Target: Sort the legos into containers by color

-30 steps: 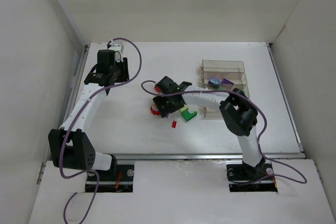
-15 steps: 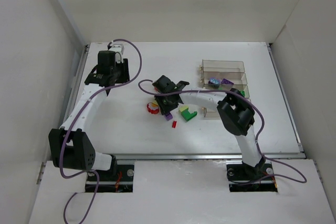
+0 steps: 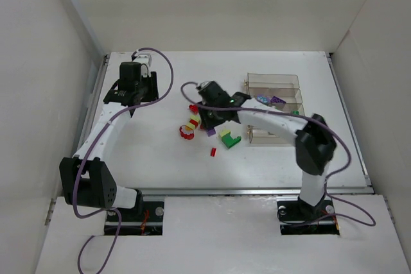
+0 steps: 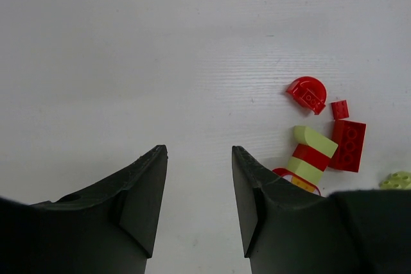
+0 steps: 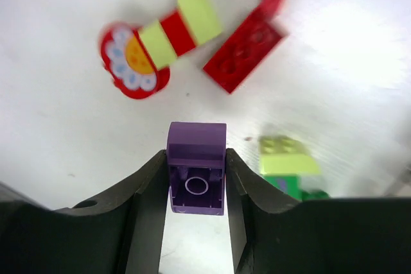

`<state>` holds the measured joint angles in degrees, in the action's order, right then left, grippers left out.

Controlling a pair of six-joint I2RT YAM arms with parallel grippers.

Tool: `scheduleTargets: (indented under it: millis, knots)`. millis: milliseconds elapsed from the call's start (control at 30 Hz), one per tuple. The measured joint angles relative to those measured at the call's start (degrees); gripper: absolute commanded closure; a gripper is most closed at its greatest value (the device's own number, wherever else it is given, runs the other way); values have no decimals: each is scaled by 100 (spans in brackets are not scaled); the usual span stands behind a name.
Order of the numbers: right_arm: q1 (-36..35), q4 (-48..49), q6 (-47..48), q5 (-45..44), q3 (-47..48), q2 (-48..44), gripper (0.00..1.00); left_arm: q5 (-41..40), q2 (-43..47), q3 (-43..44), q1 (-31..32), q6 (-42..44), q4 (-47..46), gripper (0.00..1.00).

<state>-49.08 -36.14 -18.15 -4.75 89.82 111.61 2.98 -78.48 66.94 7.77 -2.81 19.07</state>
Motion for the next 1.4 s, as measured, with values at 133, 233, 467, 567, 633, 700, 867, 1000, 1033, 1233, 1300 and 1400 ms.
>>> scheduleTargets:
  millis: [133,233,467,567,633,700,867,1000,1033,1233,1300,1400]
  knots:
    - [713,529,-680,-308,-457,-1462,100,-2,0,0,0,17,-4,58]
    - [1954,970,-1220,-861,-667,-2208,100,-2,0,-24,0,39,-17,54]
    - [3615,730,-1770,-2142,-450,-1298,100,2,2,-136,0,57,-37,47]
    - [3880,487,-1770,-2260,-262,-634,100,4,2,-173,0,63,-42,46]
    - [4013,348,-1768,-2291,-181,-374,100,4,2,-173,0,72,-50,44]
    - [4153,214,-1768,-2308,-109,-208,90,2,2,-173,0,83,-52,43]
    - [4280,205,-1725,-2308,-74,-210,5,4,13,-181,0,101,-63,34]
    - [4251,328,-1458,-2168,-142,-400,0,63,48,-197,0,109,-74,29]
    - [4225,378,-1364,-2149,-170,-494,0,94,59,-212,0,125,-83,29]
    - [3993,782,-758,-1974,-404,-1239,0,629,74,-337,-2,345,-107,29]
    - [3799,960,-509,-1792,-608,-1567,0,892,76,-367,26,568,-79,25]
    - [3224,1161,-184,-1469,-911,-2020,0,990,44,-398,358,997,11,25]
